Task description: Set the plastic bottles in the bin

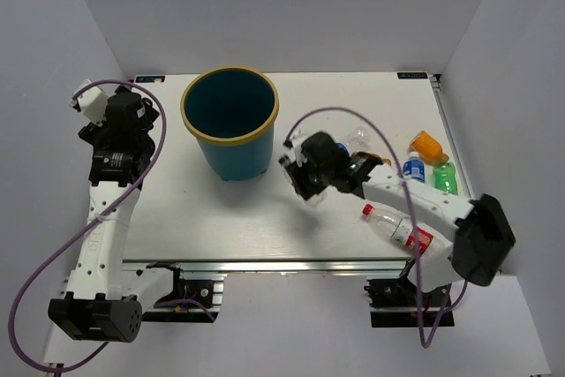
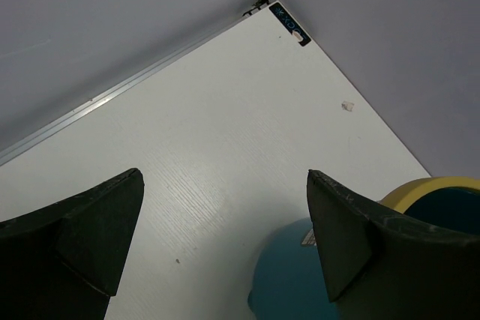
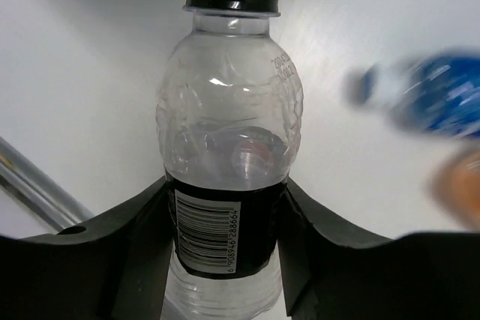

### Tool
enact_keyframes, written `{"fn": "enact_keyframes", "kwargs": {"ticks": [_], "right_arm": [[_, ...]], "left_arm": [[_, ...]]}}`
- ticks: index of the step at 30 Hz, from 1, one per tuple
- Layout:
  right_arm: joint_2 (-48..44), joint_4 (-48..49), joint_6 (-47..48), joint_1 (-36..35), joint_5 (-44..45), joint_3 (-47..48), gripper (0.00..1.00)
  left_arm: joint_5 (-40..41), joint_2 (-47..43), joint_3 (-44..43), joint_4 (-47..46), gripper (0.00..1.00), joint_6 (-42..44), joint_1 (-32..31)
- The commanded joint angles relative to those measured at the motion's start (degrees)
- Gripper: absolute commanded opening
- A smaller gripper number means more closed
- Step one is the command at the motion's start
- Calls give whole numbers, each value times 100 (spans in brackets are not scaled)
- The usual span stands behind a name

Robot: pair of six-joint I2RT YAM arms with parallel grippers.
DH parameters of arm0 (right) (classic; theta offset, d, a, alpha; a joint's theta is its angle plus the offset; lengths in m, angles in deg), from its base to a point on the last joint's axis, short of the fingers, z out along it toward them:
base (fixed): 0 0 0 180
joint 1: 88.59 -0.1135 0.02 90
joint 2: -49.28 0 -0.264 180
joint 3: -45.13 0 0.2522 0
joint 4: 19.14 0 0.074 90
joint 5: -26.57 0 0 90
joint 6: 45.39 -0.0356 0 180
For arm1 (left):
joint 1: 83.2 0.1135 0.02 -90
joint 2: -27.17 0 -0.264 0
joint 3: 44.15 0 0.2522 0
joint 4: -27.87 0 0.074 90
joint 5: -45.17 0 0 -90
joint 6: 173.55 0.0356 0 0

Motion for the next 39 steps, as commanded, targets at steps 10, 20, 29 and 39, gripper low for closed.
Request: {"fn": "enact_keyframes", "kwargs": {"ticks": [10,20,29,39], "right_arm": [[514,-198,751,38,231,5038,34],[2626,-465,610,38,-851,7285,89],[1450,28,251,757,-1467,6029,89],[-1773,680,-742,3077,-1055,1794,89]], "left_arm": [[-552,-428,-55,-234,98,203,24],[-1010,-392,-318,-260,98,283,24],[-2836,134,-1177,-700,98,888,24],[-4640,1628,-2539,-1034,98,2479,-2180]]}}
